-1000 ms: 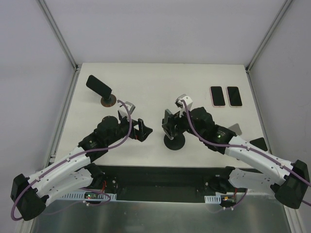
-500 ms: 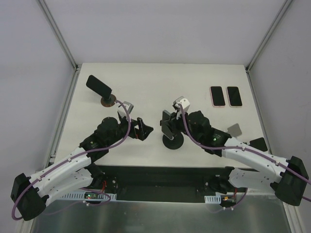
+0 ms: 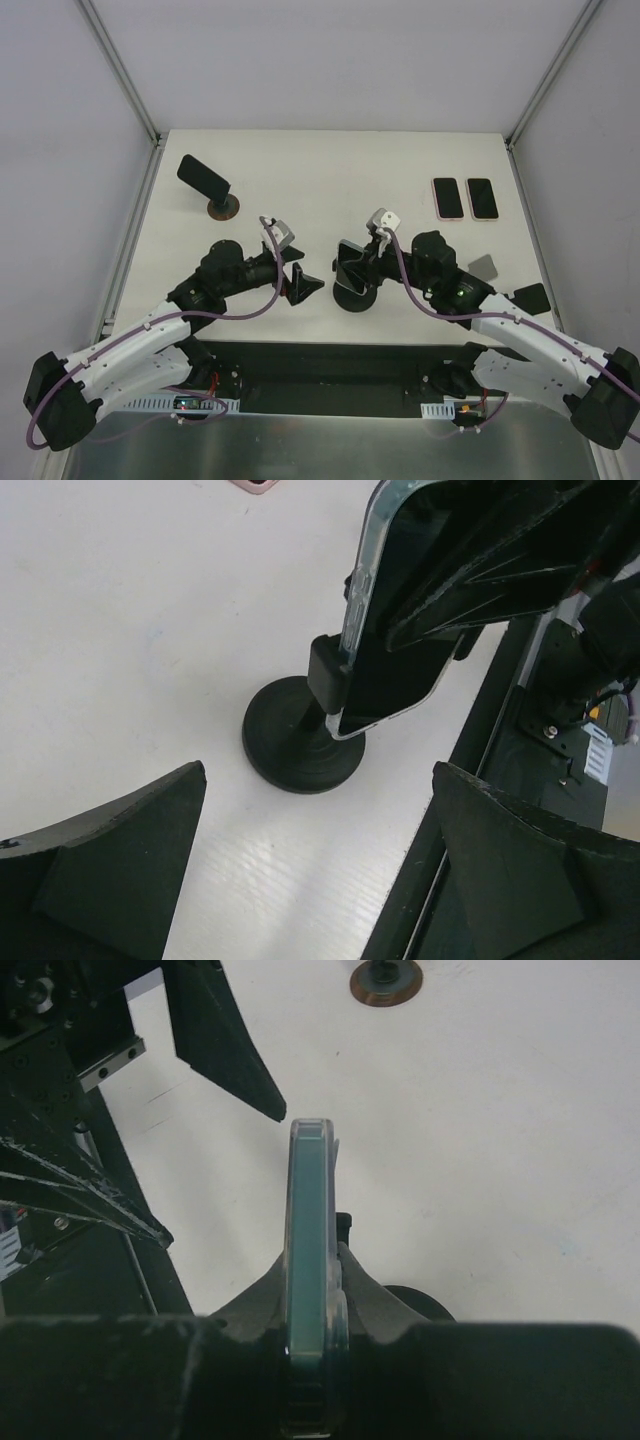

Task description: Remove the phone from the phone stand

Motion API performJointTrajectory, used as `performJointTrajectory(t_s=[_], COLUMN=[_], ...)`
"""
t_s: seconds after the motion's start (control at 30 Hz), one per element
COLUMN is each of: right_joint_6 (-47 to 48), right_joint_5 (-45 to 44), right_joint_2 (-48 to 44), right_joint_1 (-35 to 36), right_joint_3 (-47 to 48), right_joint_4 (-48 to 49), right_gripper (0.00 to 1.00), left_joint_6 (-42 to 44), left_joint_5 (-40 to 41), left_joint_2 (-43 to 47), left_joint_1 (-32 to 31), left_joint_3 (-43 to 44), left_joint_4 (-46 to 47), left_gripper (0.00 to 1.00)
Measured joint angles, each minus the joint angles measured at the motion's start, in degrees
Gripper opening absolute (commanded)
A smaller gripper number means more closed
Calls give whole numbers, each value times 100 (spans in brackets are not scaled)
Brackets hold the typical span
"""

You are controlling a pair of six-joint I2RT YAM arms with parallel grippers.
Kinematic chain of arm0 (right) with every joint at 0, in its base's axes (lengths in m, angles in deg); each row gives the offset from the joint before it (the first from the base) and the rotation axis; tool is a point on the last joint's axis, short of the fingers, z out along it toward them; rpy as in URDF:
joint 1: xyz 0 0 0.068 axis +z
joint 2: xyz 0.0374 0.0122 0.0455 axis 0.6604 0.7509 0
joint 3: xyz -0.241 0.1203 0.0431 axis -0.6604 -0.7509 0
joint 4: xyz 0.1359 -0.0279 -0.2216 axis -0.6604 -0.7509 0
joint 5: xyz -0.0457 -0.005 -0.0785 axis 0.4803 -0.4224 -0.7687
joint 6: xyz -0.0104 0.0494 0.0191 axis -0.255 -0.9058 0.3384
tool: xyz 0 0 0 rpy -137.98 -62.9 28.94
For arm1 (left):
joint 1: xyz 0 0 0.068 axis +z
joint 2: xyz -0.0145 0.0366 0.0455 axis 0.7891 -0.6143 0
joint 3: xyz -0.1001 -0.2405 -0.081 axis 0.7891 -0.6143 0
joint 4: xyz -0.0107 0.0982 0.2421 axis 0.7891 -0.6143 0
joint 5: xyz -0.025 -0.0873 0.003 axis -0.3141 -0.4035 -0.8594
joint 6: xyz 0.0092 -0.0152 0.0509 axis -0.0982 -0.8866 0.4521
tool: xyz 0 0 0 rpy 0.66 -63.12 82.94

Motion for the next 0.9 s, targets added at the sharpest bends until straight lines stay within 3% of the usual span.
performJointTrajectory(t_s=[0.17, 0.3, 0.43, 0.9], right_joint_6=[284, 470, 590, 737], right_joint_5=[1054, 1556, 1818, 2124], right_joint_2=[-122, -131, -131, -109], right_joint_1=[-302, -382, -402, -409], right_joint_3=[-92, -103, -120, -131], right_joint_4=[-4, -17, -11, 13], right_gripper=[1, 1, 1, 1], left_joint_6=[619, 927, 1113, 1154], left_joint_5=[-525, -940, -1279, -2247], left_joint_2=[-254, -645, -1193, -1860], left_joint_1=[0, 0, 0, 0], left_joint_3=[-2, 2, 85, 448], left_joint_4=[442, 857, 966, 1193], left_gripper=[87, 65, 53, 35])
